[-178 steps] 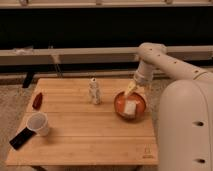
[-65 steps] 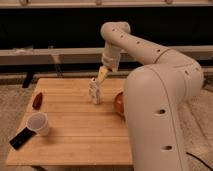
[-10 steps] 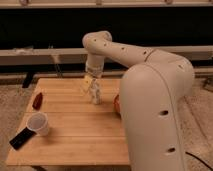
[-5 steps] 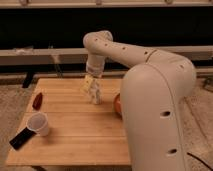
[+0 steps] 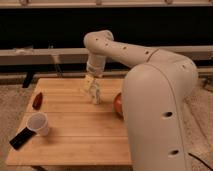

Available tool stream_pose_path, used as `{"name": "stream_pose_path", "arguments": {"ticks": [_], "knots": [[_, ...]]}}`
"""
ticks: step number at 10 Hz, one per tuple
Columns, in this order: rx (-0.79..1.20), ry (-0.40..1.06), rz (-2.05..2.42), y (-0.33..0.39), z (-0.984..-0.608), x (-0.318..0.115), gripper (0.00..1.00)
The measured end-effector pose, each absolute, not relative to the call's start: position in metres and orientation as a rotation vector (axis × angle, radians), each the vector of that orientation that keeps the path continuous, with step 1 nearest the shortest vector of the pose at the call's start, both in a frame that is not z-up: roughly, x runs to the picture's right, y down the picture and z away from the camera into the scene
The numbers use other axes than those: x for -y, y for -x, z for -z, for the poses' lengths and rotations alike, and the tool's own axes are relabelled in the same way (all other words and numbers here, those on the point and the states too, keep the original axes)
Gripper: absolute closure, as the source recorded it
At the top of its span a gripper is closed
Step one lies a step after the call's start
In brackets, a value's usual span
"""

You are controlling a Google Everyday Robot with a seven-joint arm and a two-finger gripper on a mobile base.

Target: Knock the bottle over

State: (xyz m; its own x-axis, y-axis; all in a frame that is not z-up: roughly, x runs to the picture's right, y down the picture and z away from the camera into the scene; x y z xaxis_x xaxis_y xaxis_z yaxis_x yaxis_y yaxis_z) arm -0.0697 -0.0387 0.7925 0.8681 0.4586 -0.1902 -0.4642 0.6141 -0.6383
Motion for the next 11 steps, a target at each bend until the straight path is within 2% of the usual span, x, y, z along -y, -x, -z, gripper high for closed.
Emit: {"name": "stream_pose_path", "arguments": {"ticks": [6,11], "knots": [[0.037,0.774,-0.435,0.099,-0.782,0.027,0.2],[0.051,0.827,-0.396,0.111,-0.746,0.014,0.2]]}}
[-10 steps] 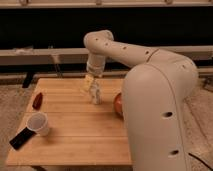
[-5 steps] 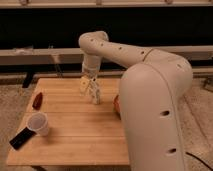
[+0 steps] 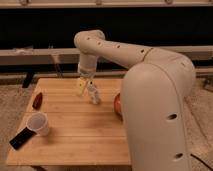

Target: Knock the bottle over

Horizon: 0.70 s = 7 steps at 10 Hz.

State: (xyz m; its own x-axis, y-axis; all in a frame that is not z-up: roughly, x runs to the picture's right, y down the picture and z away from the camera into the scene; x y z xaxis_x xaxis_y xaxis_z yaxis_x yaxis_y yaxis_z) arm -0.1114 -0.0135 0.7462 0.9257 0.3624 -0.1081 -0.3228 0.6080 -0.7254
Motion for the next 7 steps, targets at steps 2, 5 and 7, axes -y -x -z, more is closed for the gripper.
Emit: {"name": "stream_pose_path", "arguments": {"ticks": [2,5,7], "knots": [[0.063,0.853,-0.39,0.111,-0.735,0.009,0.2],[0.104,0.885,-0.378,0.116,-0.725,0.005,0.2],[0.12,0.896,-0.379,0.116,-0.722,0.004,0.2]]}}
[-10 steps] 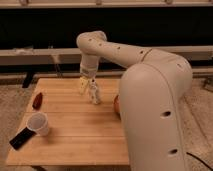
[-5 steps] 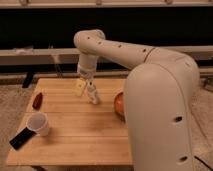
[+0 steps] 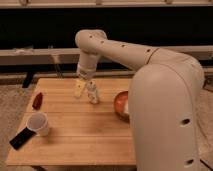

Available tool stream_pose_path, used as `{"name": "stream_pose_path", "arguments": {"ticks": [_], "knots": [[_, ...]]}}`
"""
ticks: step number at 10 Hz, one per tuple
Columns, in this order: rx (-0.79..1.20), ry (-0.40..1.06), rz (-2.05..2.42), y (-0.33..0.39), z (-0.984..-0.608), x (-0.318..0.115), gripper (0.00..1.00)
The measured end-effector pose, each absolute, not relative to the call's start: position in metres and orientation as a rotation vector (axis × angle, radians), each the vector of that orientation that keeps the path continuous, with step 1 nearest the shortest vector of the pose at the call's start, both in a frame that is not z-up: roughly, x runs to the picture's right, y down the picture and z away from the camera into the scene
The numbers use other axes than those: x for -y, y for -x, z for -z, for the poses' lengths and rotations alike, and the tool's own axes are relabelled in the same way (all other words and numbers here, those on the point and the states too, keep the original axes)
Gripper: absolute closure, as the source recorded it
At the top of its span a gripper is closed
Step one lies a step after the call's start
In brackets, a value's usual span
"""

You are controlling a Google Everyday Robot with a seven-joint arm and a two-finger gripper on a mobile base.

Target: Knock the bottle over

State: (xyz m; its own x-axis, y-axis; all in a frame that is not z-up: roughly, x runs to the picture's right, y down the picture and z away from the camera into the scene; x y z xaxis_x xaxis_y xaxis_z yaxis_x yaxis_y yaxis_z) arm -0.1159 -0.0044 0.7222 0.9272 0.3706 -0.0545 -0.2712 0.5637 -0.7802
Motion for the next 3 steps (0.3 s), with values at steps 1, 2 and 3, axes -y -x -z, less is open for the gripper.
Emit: {"name": "stream_pose_path", "arguments": {"ticks": [1,2,3], "knots": [[0.127,0.901,-0.38,0.1153,-0.7217,0.0038,0.2],[0.132,0.904,-0.381,0.1147,-0.7208,0.0035,0.2],[0.135,0.908,-0.38,0.1146,-0.721,0.0022,0.2]]}}
